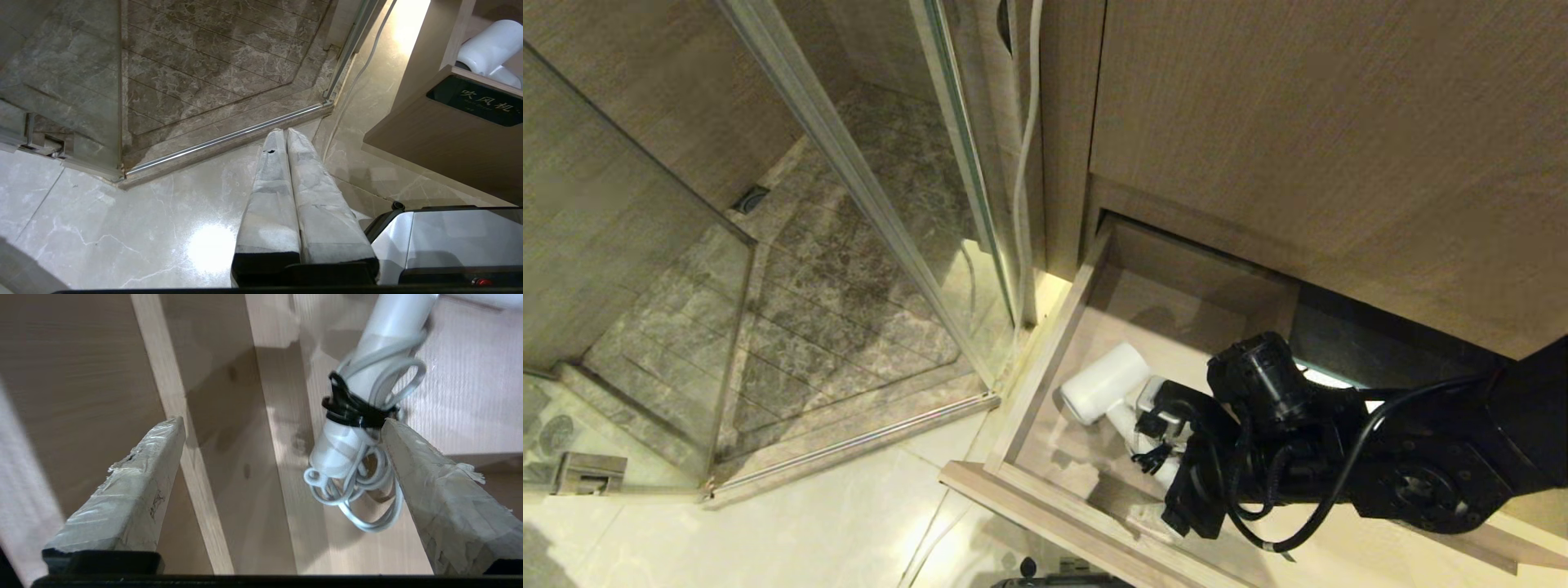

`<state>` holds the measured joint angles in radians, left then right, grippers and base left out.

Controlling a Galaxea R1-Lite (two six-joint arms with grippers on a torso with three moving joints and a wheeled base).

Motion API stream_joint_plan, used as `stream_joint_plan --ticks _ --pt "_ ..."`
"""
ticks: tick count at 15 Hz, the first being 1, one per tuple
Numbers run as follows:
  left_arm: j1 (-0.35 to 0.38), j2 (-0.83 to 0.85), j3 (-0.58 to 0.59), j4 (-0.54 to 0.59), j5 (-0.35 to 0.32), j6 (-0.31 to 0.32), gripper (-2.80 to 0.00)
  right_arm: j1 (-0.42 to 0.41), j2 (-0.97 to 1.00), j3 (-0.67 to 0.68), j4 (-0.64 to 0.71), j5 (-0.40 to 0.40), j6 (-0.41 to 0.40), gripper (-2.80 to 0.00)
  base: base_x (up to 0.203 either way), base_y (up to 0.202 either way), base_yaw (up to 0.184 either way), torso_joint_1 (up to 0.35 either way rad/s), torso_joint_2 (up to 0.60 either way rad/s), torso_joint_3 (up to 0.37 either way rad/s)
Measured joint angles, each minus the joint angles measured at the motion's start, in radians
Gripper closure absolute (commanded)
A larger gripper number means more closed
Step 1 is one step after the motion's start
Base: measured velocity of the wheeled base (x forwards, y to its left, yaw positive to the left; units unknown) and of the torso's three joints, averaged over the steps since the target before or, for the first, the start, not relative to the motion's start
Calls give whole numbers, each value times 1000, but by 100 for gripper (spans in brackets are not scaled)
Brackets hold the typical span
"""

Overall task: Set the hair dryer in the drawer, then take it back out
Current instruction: Take the hairdryer out

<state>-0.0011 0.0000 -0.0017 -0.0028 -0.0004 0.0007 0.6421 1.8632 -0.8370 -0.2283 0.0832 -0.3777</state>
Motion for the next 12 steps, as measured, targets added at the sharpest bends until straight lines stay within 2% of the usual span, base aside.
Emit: stream_joint_plan --ticks 7,10,12 --pt "-1 0 0 0 0 -1 0 -64 -13 -10 16 -3 0 -280 0 0 0 0 0 0" --pt "0 0 0 0 0 -1 0 -87 -17 -25 10 -81 2 -280 0 0 0 0 0 0" --pt "-1 0 0 0 0 0 0 -91 1 -54 -2 -99 4 -280 0 0 0 0 0 0"
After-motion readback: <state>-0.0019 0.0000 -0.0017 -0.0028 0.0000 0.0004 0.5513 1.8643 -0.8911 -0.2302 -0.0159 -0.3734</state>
